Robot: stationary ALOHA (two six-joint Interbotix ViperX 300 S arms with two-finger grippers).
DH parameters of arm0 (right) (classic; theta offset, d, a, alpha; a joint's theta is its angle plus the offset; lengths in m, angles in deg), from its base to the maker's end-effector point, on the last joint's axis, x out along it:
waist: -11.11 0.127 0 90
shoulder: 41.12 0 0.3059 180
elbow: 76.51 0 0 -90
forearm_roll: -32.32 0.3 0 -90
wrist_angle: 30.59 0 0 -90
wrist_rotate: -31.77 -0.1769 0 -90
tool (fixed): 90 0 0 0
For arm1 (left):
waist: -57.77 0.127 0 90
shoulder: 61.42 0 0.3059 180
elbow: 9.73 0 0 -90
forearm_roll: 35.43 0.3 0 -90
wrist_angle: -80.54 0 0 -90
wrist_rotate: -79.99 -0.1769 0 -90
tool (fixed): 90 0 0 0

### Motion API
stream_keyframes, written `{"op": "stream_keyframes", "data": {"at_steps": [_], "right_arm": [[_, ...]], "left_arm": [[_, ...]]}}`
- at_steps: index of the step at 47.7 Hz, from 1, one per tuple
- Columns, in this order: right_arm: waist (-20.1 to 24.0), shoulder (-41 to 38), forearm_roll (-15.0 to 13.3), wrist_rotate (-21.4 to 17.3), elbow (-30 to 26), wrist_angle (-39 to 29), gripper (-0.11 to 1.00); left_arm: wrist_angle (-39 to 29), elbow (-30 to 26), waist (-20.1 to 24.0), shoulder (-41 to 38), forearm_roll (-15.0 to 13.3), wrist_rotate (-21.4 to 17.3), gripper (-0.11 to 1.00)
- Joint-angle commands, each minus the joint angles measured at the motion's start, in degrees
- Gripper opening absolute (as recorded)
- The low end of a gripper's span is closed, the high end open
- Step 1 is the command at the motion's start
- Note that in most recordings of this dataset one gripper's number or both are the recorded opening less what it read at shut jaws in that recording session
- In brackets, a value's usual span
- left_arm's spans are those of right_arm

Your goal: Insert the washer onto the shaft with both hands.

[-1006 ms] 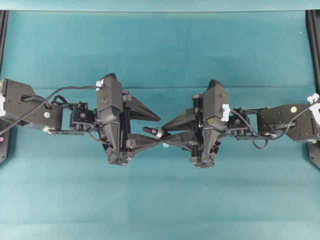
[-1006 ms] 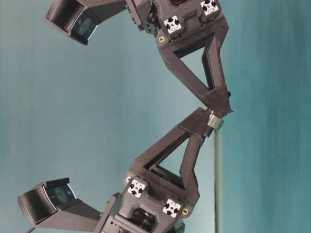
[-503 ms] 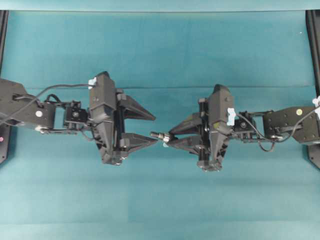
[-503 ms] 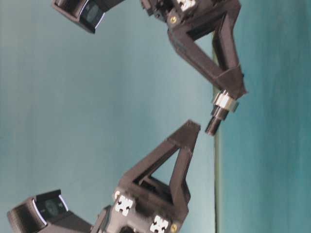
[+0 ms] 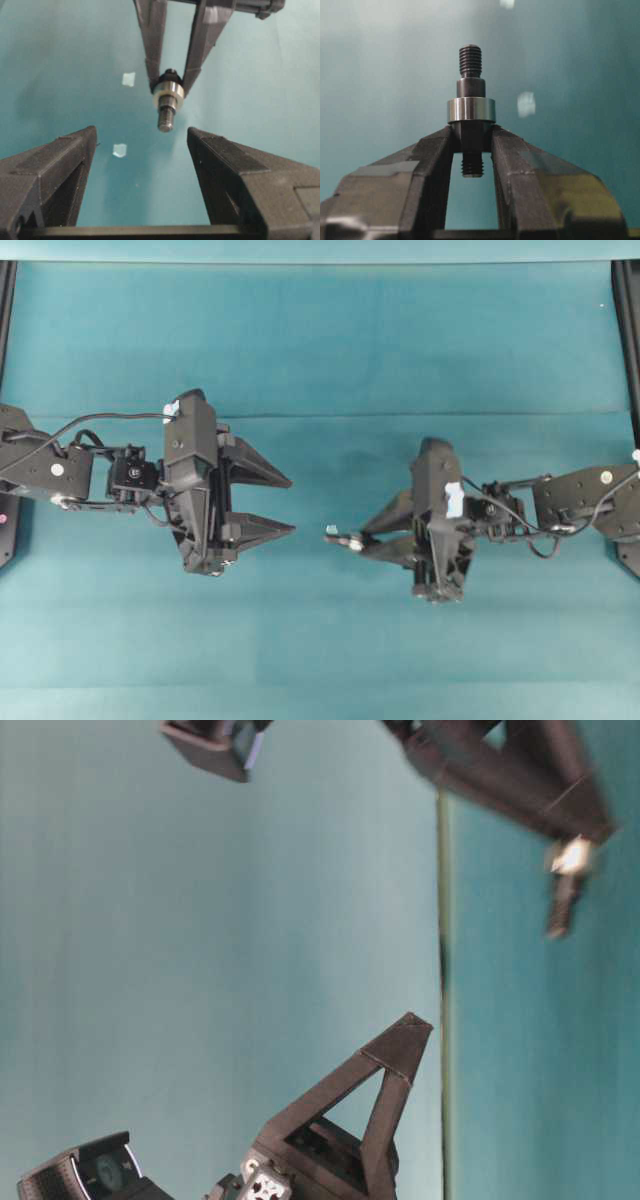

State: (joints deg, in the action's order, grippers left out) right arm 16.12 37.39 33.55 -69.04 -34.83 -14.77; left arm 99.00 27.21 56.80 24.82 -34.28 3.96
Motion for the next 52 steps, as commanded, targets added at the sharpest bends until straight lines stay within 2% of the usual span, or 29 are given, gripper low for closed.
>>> {"op": "stream_keyframes", "data": {"at_steps": [1,21,33,40,48,52], "right_arm": [[0.2,0.8,0.1,-0.4,-0.2,-1.7,0.00],[-0.1,0.4,0.1,-0.7,-0.4,-6.9,0.00],[-0.2,0.3,0.1,-0.8,-0.5,-7.6,0.01],[-0.1,0.4,0.2,-1.5,-0.5,-7.5,0.20],[-0.1,0.3,0.2,-2.8,-0.5,-7.4,0.52],[-0.2,0.3,0.2,-2.8,-0.5,-7.4,0.59]], "left_arm": [[0.2,-0.6,-0.2,0.8,0.1,0.2,0.80],[0.2,-0.6,-0.2,0.8,0.1,0.1,0.80],[-0.1,-0.5,-0.2,0.7,0.1,0.1,0.80],[-1.2,-0.5,-0.2,0.8,0.0,0.1,0.80],[-1.5,-0.5,-0.2,0.8,0.1,0.1,0.80],[-1.4,-0.5,-0.2,0.8,0.1,0.1,0.80]]}}
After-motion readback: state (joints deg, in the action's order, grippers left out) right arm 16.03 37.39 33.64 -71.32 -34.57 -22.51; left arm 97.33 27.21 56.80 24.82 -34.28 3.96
